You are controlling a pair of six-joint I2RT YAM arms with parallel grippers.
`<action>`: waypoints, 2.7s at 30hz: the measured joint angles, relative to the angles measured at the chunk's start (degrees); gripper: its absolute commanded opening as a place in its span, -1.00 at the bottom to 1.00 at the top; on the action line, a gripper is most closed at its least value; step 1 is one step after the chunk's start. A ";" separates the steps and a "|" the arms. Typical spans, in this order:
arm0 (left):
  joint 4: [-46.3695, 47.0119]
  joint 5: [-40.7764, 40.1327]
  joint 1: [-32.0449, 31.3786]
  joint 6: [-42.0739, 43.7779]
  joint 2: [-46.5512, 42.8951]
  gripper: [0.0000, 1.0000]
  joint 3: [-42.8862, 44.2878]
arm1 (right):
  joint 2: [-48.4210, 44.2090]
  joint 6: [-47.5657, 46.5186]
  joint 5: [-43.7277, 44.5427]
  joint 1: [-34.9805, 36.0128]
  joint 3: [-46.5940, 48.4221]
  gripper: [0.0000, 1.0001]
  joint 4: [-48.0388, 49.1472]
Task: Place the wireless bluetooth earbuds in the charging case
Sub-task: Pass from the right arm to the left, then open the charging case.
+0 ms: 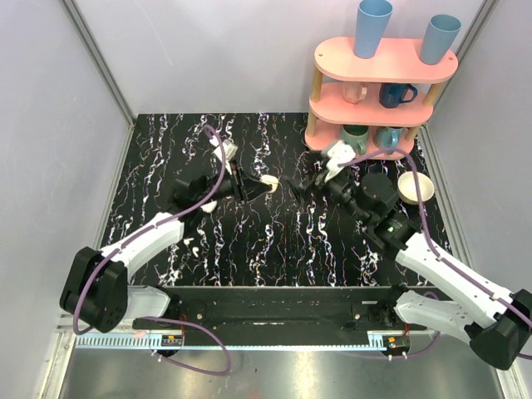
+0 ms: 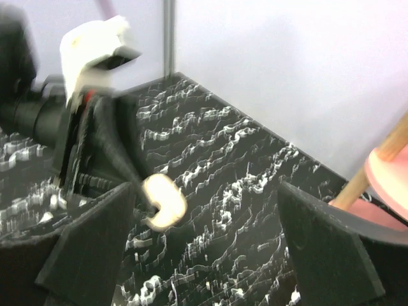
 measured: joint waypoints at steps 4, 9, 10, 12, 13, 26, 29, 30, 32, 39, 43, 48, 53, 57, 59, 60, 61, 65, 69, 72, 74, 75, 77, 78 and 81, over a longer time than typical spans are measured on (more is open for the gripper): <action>14.73 -1.75 0.68 0.42 -3.26 -1.00 -8.72 | 2.60 8.13 8.83 -0.33 12.33 0.99 -12.39; 29.27 -4.26 0.66 0.63 -4.94 -1.00 -16.57 | 11.47 16.22 12.44 -1.29 30.08 1.00 -26.05; 33.00 -5.25 0.57 0.96 -5.09 -1.00 -18.05 | 12.28 17.94 12.13 -1.57 30.73 1.00 -27.98; 39.65 -7.37 0.39 2.45 -5.49 -1.00 -21.68 | 13.66 20.76 10.62 -2.14 30.82 0.99 -31.23; 41.57 -8.26 0.39 3.13 -5.57 -1.00 -23.23 | 14.38 21.94 9.66 -2.43 30.82 1.00 -32.54; 47.71 -16.31 0.24 6.08 -5.60 -1.00 -27.45 | 17.84 33.33 -3.19 -2.80 28.83 1.00 -37.70; 47.87 -15.28 0.24 6.14 -6.03 -1.00 -27.21 | 18.40 34.32 -4.66 -2.80 28.76 1.00 -37.66; 47.87 -13.88 0.31 5.75 -6.16 -1.00 -26.73 | 18.62 34.67 -5.05 -2.80 28.74 1.00 -37.68; 47.95 -10.73 0.61 4.61 -6.29 -1.00 -25.24 | 18.78 35.10 -5.09 -2.82 28.50 1.00 -37.68; 49.27 2.45 1.55 1.66 -6.67 -1.00 -20.17 | 18.82 36.54 -7.67 -6.29 28.35 0.94 -38.53; 49.77 7.34 1.81 1.42 -5.33 -1.00 -17.57 | 18.75 36.70 -10.51 -7.04 28.37 0.86 -38.77; 49.70 9.62 1.92 2.01 -3.48 -1.00 -16.61 | 18.08 36.65 -15.21 -7.08 28.44 0.83 -38.84; 49.75 10.34 2.75 2.62 -2.60 -1.00 -16.57 | 13.99 35.80 -16.50 -7.04 27.41 0.79 -37.90; 49.68 10.40 3.15 2.78 -2.47 -1.00 -16.50 | 12.83 35.08 -20.46 -7.04 27.54 0.71 -37.09; 49.68 10.38 3.28 2.78 -2.47 -1.00 -16.35 | 13.53 34.95 -22.10 -7.04 27.54 0.69 -37.09; 49.70 10.36 3.30 2.78 -2.45 -1.00 -16.22 | 14.03 34.95 -22.49 -7.04 27.54 0.69 -37.11; 49.70 10.38 3.30 2.78 -2.38 -1.00 -16.04 | 14.51 34.91 -22.82 -7.02 27.54 0.67 -37.22; 49.70 10.38 3.32 2.71 -1.57 -1.00 -14.86 | 15.82 34.60 -22.88 -6.99 27.50 0.58 -37.42; 49.70 10.40 3.37 2.47 -1.31 -1.00 -14.43 | 17.18 34.23 -22.71 -6.97 27.50 0.44 -37.40; 49.75 10.40 3.39 2.16 -1.31 -1.00 -14.40 | 18.56 34.16 -22.43 -6.95 27.50 0.36 -37.27; 49.75 10.40 3.41 2.12 -1.29 -1.00 -14.40 | 19.45 34.36 -22.47 -6.91 27.50 0.35 -36.98; 49.75 10.40 3.41 2.08 -1.29 -1.00 -14.40 | 19.78 34.42 -22.47 -6.88 27.50 0.35 -36.76; 49.75 10.40 3.41 2.03 -1.22 -1.00 -14.40 | 20.15 34.53 -22.43 -6.88 27.50 0.31 -36.50; 49.72 10.40 3.41 1.92 -1.18 -1.00 -14.40 | 20.17 34.56 -22.43 -6.88 27.50 0.28 -36.37; 49.75 10.43 3.41 1.73 -1.01 -1.00 -14.38 | 20.22 34.62 -22.51 -6.88 27.50 0.22 -35.45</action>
